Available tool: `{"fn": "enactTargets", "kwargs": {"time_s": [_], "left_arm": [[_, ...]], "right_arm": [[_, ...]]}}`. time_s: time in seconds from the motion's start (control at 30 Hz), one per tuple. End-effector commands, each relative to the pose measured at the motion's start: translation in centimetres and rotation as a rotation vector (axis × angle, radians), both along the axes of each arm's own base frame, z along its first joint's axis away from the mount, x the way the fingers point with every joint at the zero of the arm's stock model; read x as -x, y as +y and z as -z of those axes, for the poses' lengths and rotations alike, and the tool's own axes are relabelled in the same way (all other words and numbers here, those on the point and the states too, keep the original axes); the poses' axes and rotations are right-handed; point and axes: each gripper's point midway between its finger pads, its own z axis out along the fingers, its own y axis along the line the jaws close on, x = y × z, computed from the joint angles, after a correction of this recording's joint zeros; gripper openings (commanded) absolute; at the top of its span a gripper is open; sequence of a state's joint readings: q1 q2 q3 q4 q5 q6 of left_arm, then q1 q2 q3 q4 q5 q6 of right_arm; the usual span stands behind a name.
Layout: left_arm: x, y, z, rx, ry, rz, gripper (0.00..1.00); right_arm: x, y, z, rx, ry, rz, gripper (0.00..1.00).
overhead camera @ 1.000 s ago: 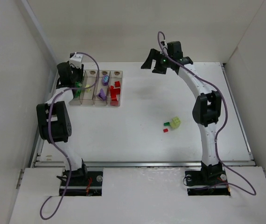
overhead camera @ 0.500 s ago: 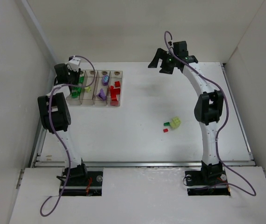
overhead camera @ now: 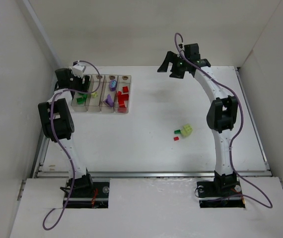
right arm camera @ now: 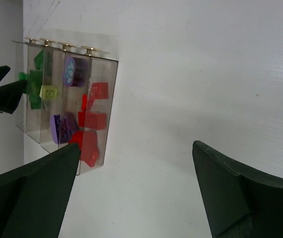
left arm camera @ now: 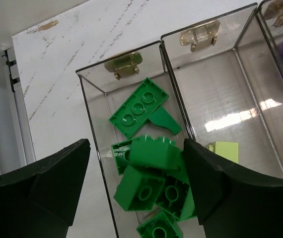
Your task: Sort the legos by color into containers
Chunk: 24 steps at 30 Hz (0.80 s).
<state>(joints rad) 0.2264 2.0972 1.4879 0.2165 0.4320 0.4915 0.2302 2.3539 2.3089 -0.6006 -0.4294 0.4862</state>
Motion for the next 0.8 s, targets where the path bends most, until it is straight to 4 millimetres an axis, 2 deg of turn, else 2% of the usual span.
{"fn": "enactTargets", "kwargs": {"time_s": [0.0,0.07,0.13,0.17,0.2,0.23,0.27,0.37,0.4,0.43,0.5,0.53,0.57,0.6,0.63,0.67,0.7,0.73,0.77], "left_arm": [[-1.2,-0.5,-4.7,0.022,-0.09,0.032,0.74],[-1.4,-0.4,-6.7,0.012,-0.127,0.033,0.76],[-1.6,-0.4,-8.4,0.003,-0.166,0.034,0.82],[-1.6,-0.4,-8.9,0.0,-0.175,0.034,0.82],[-1.5,-0.2,-9.6,-0.014,-0.188,0.03,0.83],[-1.4,-0.2,-9.4,-0.012,-0.176,0.029,0.83],[-1.1,-0.3,-10.9,-0.018,-0.203,0.03,0.83],[-0.4,-0.5,-12.2,-0.023,-0.221,0.03,0.83],[0.1,-0.7,-14.2,-0.027,-0.256,0.04,0.83],[0.5,-1.4,-14.1,-0.029,-0.249,0.043,0.83],[1.4,-2.3,-15.6,-0.055,-0.264,0.043,0.83],[1.6,-3.4,-15.7,-0.072,-0.26,0.058,0.83],[2.0,-3.9,-15.7,-0.088,-0.253,0.066,0.83],[2.7,-4.4,-14.9,-0.089,-0.22,0.08,0.83],[3.3,-4.5,-15.5,-0.089,-0.221,0.08,0.85],[3.8,-5.5,-15.3,-0.079,-0.213,0.106,0.85],[4.5,-6.2,-14.5,-0.062,-0.196,0.136,0.94],[5.6,-7.3,-14.0,-0.036,-0.176,0.166,0.98],[5.8,-7.4,-14.8,-0.039,-0.192,0.166,0.98]], "right_arm": [[0.2,0.6,-6.3,-0.038,-0.139,-0.035,1.0],[0.7,0.3,-6.7,-0.026,-0.145,-0.032,1.0],[0.9,-0.3,-6.8,0.0,-0.15,-0.01,1.0],[1.3,-0.6,-5.9,0.02,-0.128,-0.007,1.0],[1.6,-0.7,-6.5,0.026,-0.141,-0.012,1.0],[1.7,-0.9,-6.2,0.034,-0.128,-0.005,1.0],[2.2,-1.0,-6.3,0.046,-0.127,-0.013,1.0],[3.3,-2.3,-5.9,0.11,-0.091,0.015,1.0],[3.6,-2.8,-5.0,0.135,-0.058,0.033,1.0],[4.9,-3.7,-4.4,0.189,-0.024,0.029,1.0],[6.0,-5.5,-2.6,0.283,0.03,0.056,1.0],[7.8,-6.5,-0.7,0.347,0.105,0.041,1.0],[8.8,-7.3,0.3,0.387,0.143,0.038,1.0],[9.7,-8.1,1.4,0.431,0.182,0.044,1.0],[11.6,-8.8,3.6,0.464,0.262,0.037,1.0],[13.3,-9.5,3.9,0.493,0.305,0.026,1.0],[14.4,-9.9,4.6,0.507,0.341,0.033,1.0],[16.5,-10.9,5.5,0.536,0.391,0.061,1.0],[17.6,-11.5,5.9,0.556,0.41,0.067,1.0]]}}
